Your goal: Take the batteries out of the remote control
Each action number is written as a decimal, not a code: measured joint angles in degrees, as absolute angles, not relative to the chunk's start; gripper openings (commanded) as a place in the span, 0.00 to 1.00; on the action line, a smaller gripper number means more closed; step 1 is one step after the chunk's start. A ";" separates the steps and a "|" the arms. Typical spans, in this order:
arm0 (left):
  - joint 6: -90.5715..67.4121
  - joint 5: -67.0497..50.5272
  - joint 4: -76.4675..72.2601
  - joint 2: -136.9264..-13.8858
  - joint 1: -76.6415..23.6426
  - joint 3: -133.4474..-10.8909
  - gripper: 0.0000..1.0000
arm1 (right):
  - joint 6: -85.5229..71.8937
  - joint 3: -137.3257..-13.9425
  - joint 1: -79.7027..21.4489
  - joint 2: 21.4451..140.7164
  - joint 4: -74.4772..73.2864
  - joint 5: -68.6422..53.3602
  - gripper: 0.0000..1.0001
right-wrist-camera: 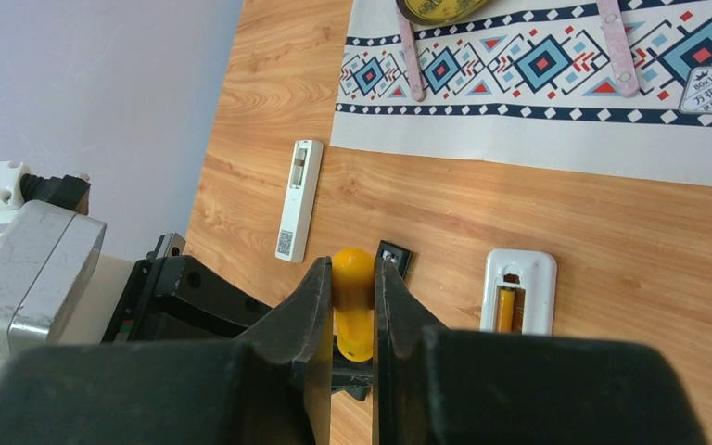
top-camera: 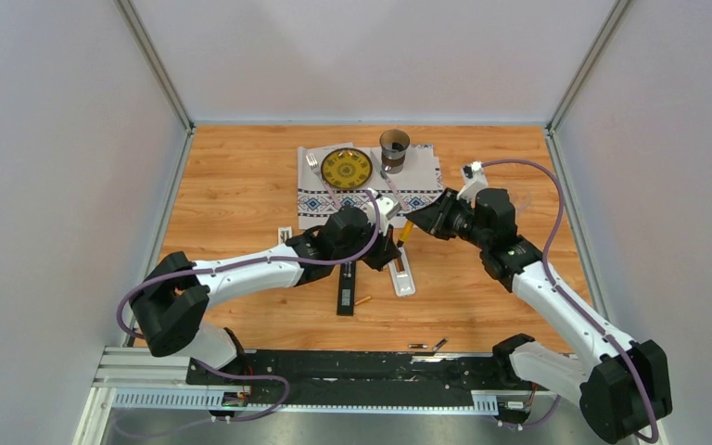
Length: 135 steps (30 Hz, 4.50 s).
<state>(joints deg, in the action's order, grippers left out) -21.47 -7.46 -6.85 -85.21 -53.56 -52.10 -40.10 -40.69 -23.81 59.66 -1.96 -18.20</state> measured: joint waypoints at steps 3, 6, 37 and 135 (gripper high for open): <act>-21.06 -7.90 -6.63 -85.19 -53.71 -52.10 0.00 | -40.25 -40.73 -23.81 58.89 -3.31 -18.37 0.14; -19.99 -8.10 -5.74 -84.49 -53.76 -52.10 0.00 | -39.92 -41.78 -23.81 58.78 -5.30 -19.18 0.38; -4.80 -8.95 11.44 -74.81 -53.52 -54.94 0.30 | -34.04 -51.72 -23.16 66.50 -14.63 -41.08 0.00; -26.59 -14.61 -7.66 -106.94 -48.40 -56.01 0.18 | -32.71 -36.01 -20.18 77.36 1.28 -18.41 0.00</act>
